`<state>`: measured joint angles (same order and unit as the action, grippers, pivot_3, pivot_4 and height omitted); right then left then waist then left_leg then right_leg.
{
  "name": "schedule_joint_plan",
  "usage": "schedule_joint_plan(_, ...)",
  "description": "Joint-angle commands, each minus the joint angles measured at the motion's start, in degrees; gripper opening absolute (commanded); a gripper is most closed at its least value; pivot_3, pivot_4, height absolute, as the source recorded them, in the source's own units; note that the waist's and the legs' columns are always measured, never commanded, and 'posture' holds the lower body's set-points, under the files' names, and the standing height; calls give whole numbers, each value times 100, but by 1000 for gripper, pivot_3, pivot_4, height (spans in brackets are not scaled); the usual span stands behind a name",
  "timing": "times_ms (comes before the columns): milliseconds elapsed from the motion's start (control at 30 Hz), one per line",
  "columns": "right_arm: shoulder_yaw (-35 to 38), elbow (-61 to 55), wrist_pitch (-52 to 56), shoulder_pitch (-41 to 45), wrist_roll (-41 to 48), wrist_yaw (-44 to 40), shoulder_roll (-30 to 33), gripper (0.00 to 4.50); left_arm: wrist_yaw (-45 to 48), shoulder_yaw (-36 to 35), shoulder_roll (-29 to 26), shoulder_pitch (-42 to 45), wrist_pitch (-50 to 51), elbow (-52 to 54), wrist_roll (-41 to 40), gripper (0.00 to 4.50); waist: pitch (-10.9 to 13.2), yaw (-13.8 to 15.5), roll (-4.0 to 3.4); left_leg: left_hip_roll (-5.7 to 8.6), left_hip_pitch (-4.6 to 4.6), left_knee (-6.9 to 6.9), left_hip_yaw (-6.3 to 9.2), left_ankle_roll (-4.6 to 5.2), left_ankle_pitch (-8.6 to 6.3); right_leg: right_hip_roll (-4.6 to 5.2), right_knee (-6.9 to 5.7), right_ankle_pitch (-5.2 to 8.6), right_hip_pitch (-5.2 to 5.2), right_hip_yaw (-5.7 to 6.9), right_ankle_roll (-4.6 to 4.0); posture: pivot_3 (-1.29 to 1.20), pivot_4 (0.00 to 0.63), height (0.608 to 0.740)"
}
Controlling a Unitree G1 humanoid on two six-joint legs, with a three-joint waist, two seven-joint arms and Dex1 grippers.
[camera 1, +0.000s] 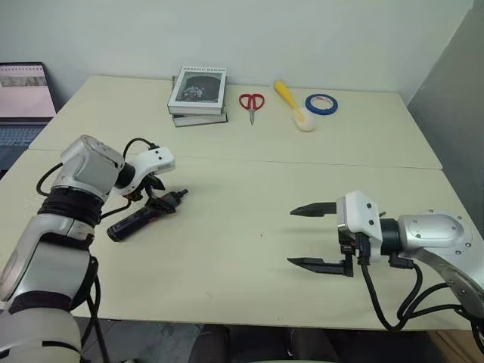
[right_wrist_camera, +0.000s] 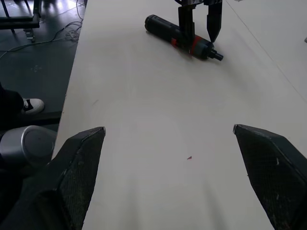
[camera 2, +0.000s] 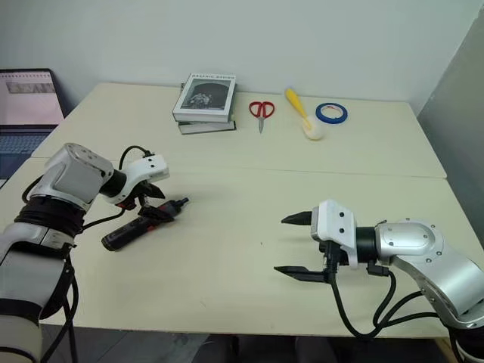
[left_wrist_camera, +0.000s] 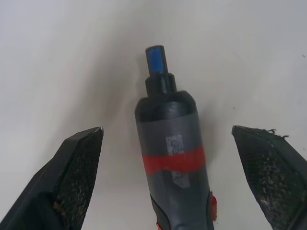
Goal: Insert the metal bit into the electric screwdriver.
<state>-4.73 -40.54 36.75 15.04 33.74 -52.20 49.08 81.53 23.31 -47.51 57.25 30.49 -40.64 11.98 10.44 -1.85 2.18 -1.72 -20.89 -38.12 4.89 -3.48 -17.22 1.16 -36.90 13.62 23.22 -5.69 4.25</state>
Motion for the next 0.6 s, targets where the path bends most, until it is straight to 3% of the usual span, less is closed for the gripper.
schedule_joint_plan(33, 62, -223, -61, -8, -10, 55, -7, 4500, -115, 50, 89, 272, -266, -389, 193, 4489, 0, 0, 0, 0, 0, 0, 0, 0, 0, 0, 1, -1, 0, 0, -1, 0, 150, 740)
schedule_joint_plan(567, 225, -369, -39, -166, 70, 32, 69, 4500, -240, -95, 565, 537, -177, -1129, 256, 4489, -2, 13, 3, 3, 1, -1, 6, 2, 2, 0, -3, 0, -3, 2, 3, 0, 150, 740)
schedule_joint_plan(600, 229, -366, -37, -156, 75, 28, 68, 4500, -232, -88, 563, 533, -195, -1124, 268, 4309, -2, 13, 3, 3, 1, -1, 6, 3, 2, 0, -4, 0, -3, 2, 3, 0, 150, 740)
